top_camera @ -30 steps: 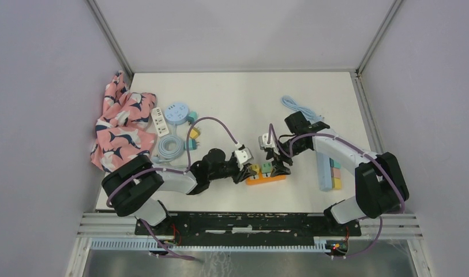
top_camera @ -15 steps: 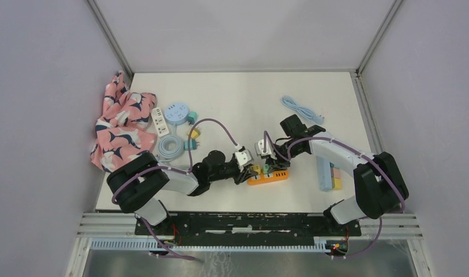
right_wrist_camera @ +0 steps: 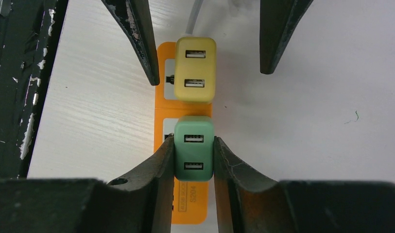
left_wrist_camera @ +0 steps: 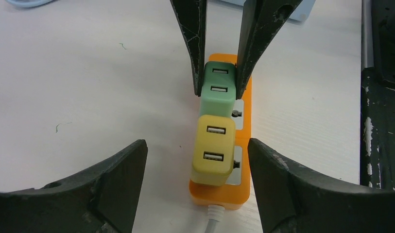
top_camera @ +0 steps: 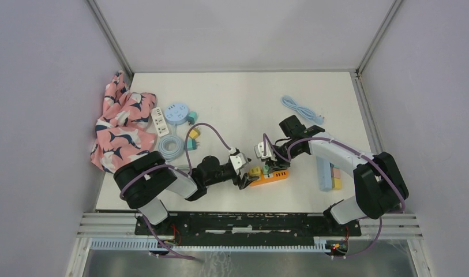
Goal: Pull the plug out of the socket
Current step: Remove the plug from the socket.
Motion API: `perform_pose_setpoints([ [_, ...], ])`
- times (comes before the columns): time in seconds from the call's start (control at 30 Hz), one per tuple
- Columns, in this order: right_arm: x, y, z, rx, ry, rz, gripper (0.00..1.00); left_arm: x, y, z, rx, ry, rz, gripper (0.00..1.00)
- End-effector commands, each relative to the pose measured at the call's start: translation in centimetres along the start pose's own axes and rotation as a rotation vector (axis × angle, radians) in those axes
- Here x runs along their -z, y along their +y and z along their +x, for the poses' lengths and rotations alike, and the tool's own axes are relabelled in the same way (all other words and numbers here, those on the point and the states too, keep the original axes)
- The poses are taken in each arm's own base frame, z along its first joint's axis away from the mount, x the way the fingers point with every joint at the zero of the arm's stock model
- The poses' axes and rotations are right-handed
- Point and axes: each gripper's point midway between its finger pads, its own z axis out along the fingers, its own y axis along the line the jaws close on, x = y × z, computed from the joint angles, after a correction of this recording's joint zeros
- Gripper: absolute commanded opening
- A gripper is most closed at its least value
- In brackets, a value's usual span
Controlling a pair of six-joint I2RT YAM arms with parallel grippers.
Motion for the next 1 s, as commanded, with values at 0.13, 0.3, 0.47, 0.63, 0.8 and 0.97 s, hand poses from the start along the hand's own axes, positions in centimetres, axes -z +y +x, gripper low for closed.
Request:
perform_pose_setpoints([
  [0.13, 0.2, 0.3, -0.3, 0.011, 0.004, -0.025, 0.0, -0.8, 0.4, -2.0, -0.082, -0.098, -0.003, 0.75],
  [0.3, 0.1, 0.1, -0.2, 0.003, 0.009, -0.023, 0.0, -1.3, 0.1, -1.3, -0.071, -0.068, 0.023, 0.61],
  [0.47, 0.2, 0.0, -0.4, -0.003, 0.003, -0.018, 0.0, -1.8, -0.1, -0.6, -0.062, -0.043, 0.043, 0.42],
  [0.63, 0.5, -0.5, -1.7, -0.054, -0.061, -0.01, 0.0, -2.2, -0.5, -0.1, -0.058, -0.019, 0.07, 0.03],
  [0.8, 1.2, -1.7, -1.4, -0.089, -0.055, 0.039, 0.0, -2.3, -0.8, 0.3, -0.054, -0.004, 0.089, 0.03],
  [0.97, 2.6, -2.4, -0.3, -0.116, -0.046, 0.077, 0.0, -2.4, -0.8, 0.5, -0.056, 0.0, 0.096, 0.03],
])
